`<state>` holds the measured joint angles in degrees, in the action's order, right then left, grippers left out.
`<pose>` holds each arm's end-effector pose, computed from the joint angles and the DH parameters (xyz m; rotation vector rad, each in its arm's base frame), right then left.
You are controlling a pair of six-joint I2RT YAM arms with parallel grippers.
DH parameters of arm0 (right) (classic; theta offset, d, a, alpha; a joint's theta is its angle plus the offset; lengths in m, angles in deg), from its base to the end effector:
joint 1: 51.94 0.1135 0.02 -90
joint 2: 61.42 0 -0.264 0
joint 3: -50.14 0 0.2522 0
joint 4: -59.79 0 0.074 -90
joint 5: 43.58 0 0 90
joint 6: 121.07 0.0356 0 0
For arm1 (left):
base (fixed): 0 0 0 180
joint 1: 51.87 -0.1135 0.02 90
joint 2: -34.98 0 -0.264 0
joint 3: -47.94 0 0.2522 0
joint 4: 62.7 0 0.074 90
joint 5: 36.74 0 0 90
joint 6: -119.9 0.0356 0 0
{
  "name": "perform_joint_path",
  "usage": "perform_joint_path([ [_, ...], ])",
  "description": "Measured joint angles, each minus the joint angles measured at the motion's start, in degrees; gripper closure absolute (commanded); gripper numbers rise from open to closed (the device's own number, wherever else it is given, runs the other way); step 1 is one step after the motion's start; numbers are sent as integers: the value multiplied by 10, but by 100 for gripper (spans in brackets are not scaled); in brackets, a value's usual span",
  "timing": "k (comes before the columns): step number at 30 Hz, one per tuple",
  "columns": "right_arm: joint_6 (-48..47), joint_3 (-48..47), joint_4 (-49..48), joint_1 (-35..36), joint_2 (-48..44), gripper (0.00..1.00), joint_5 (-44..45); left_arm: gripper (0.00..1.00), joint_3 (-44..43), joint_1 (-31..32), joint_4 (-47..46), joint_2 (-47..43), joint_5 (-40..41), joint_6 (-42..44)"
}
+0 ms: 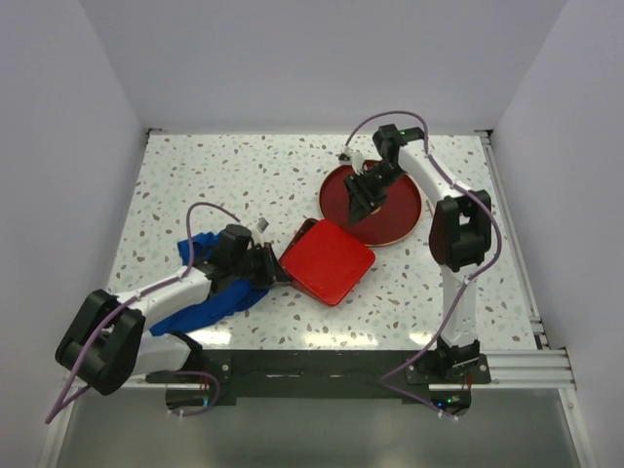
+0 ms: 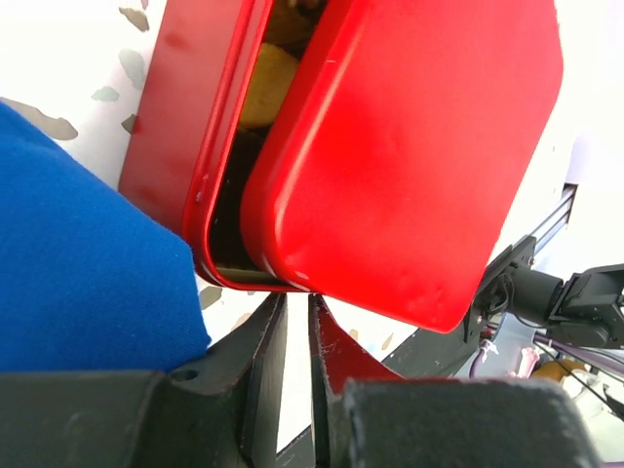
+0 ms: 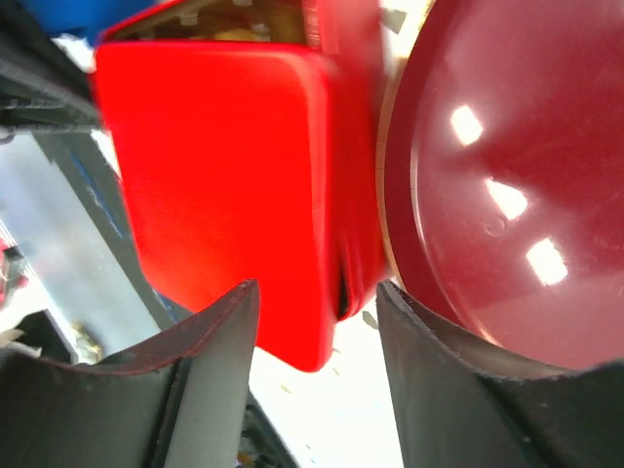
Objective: Pack the cookies
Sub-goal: Place the box lid on the packing box.
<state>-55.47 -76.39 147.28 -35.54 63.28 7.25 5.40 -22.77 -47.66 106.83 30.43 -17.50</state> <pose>0.4062 0.1430 0.2373 -1.0300 2.6594 1.0046 0.1978 -0.1259 0.1662 -0.1912 2.5471 -1.0667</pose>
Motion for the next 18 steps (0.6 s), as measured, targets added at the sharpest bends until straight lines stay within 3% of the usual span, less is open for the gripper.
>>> perform_joint_path([
  [7,-166,113,14,-7,-152,66,-63,72,0,2,37,-84,8,16],
  [13,-441,281,29,-3,-287,82,-101,73,0,-1,88,-116,8,34],
  [16,-540,355,30,20,-314,93,-88,68,-8,-10,124,-128,21,42],
  [18,-562,405,29,58,-330,99,-64,59,-32,-26,146,-132,29,50],
])
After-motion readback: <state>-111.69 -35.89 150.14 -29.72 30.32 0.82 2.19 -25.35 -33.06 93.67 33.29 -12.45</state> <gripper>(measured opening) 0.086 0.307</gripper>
